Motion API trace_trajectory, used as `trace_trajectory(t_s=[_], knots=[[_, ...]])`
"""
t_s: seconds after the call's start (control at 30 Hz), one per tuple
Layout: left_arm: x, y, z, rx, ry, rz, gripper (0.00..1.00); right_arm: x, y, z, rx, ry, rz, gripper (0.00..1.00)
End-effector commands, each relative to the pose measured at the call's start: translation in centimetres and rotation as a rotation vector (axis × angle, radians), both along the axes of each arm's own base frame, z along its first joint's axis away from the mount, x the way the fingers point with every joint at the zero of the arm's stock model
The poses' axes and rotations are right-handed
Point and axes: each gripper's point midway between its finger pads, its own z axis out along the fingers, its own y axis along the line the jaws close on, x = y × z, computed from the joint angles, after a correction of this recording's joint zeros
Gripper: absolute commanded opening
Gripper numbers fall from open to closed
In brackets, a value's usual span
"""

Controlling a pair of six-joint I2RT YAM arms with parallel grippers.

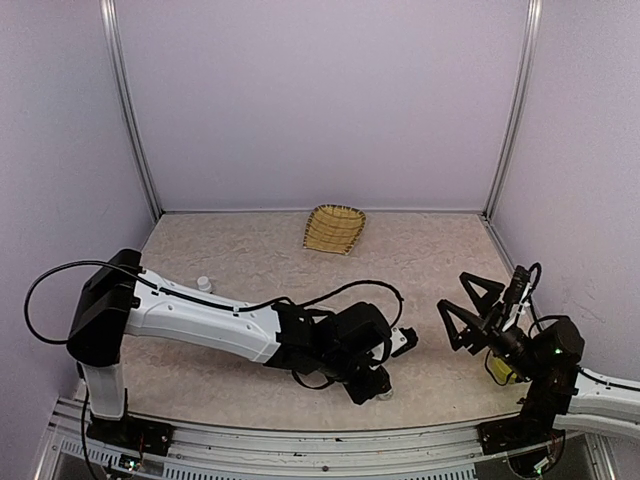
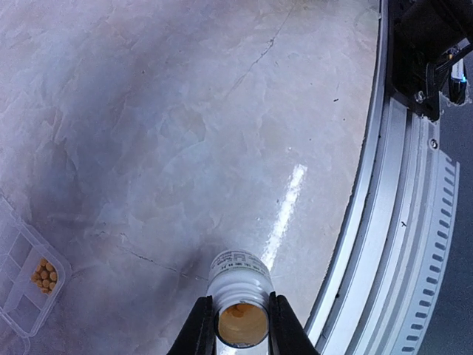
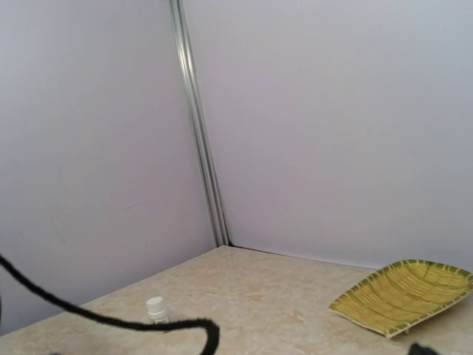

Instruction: Sort the pills into containers

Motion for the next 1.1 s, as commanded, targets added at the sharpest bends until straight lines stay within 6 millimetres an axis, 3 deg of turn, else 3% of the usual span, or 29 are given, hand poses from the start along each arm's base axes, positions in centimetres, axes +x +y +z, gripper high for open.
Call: trace_trajectory(t_s=[0.0, 0.33, 0.63, 0.9, 1.07], knots=[[0.1, -0.4, -0.4, 0.033, -0.041, -0.002, 0.17, 0.5, -0.6, -1.3, -0.008, 0.023, -0.041, 1.0], [-0.5, -0.7, -2.1, 0.085, -0.055, -0.018, 0.17, 0.7, -1.0, -1.5, -0.006, 0.026, -0.065, 1.0], [-0.5, -0.7, -2.1, 0.086, -0.058, -0.023, 0.29, 0.8, -1.0, -1.6, -0.011, 0.027, -0.07, 1.0], [-0.5, -0.7, -1.3, 0.073, -0.067, -0.025, 0.49, 0.9, -0.9, -1.7, -0.013, 0.03, -0.071, 1.0], [1.5, 0.1, 2.0, 0.012, -0.142, 0.061, 0.66, 0.8, -0.9, -1.7, -0.013, 0.03, -0.068, 1.0]])
